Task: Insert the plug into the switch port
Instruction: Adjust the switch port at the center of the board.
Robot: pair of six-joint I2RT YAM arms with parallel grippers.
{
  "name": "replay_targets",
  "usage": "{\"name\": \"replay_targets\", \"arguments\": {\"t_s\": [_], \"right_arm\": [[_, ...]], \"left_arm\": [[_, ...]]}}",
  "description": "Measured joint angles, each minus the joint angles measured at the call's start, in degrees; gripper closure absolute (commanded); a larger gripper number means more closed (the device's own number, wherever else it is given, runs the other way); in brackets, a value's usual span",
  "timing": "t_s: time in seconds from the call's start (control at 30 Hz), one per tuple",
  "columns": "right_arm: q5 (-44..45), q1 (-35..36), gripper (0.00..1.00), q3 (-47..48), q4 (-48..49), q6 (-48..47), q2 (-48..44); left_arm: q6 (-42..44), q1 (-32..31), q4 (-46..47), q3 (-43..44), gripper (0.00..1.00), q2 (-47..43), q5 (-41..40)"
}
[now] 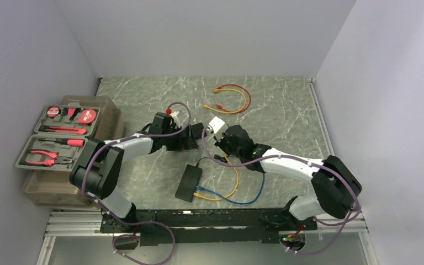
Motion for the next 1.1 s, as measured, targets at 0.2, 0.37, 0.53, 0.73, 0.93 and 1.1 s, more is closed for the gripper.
{"name": "replay_targets", "arguments": {"t_s": [0.2, 0.37, 0.53, 0.73, 0.93, 1.1], "right_arm": [[-3.1, -2.1, 1.0, 3.8, 0.4, -0.7, 6.8], [-5.0, -4.0, 1.0, 9.8, 1.0, -1.3, 13.5], [-7.8, -6.1, 1.0, 17.8, 1.0, -1.9, 21.3], [-10.9, -9.3, 1.0, 27.1, 0.5, -2.8, 30.3], [-14.2, -11.1, 1.0, 34.1, -0.9, -4.6, 37.4], [-17.8, -12.0, 1.0, 39.9, -3.4, -6.0, 41.8]], "left_arm": [[0.4, 3.5, -1.2, 0.7, 0.01, 0.0, -2.9], [0.4, 8.0, -1.2, 0.9, 0.01, 0.0, -3.5], [0.4, 10.7, -1.0, 0.9, 0.01, 0.0, -3.5], [-0.1, 10.8, -0.7, -2.0, 0.01, -3.2, -3.7], [-2.8, 10.8, 0.2, -8.8, 0.01, -10.6, -3.5], [-4.7, 10.8, 0.5, -11.8, 0.01, -14.4, -2.8]]}}
